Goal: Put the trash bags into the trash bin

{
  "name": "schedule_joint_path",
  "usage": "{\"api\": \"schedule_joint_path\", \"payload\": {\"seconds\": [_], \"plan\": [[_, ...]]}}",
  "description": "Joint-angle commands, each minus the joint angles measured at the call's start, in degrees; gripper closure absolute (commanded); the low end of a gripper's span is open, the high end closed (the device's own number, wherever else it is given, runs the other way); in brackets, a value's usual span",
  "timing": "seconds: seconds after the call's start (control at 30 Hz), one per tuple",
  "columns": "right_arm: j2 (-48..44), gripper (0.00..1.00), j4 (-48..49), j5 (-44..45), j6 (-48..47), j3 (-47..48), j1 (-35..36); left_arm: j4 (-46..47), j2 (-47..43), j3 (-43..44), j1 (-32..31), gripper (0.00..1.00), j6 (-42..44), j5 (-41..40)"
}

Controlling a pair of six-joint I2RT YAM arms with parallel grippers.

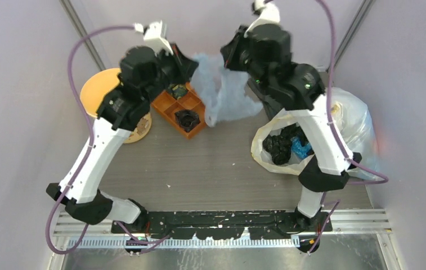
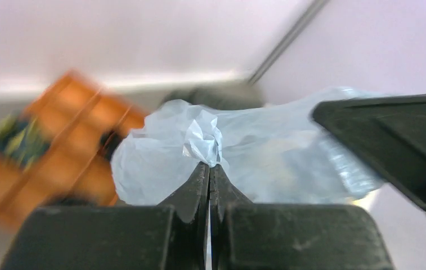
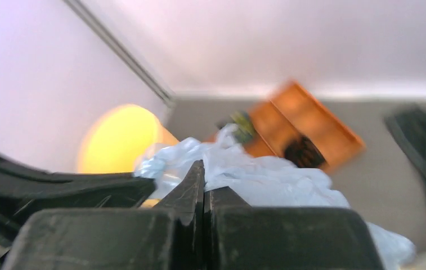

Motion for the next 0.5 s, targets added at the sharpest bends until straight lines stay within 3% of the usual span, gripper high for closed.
{"api": "schedule_joint_path", "payload": {"seconds": [0.0,0.1,0.13,0.2,0.3,0.37,0.47], "plan": [[-7.28,0.99,6.71,-10.2,-7.76,13.91,0.99,4.4,0.99,19.48,-0.13,0.99,7.12,14.87],[-22.56,0.95,28.17,-11.82,-7.34,-23.39,1.25,3.33,-2.56,8.39,-0.12,0.99,8.71,12.48],[-24.14,0.96,29.21,-9.92,-6.06,-32.38,1.17,4.38,-4.15,3.44,-0.1,1.0,8.3,11.41],[-23.52,0.99,26.47,-6.11,-1.31,-46.4,0.48,8.6,-7.08,-15.67,-0.05,0.99,5.85,10.63],[-25.96,0.99,29.7,-9.74,6.36,-67.13,0.23,11.67,-11.22,-34.97,-0.15,0.99,2.19,12.32],[-29.59,0.99,32.0,-11.12,9.1,-76.05,0.27,14.08,-16.18,-43.46,-0.31,0.99,0.79,13.41],[-35.29,0.98,28.99,-10.95,8.6,-78.48,0.36,13.55,-23.22,-47.38,-0.48,0.99,1.04,13.19]]}}
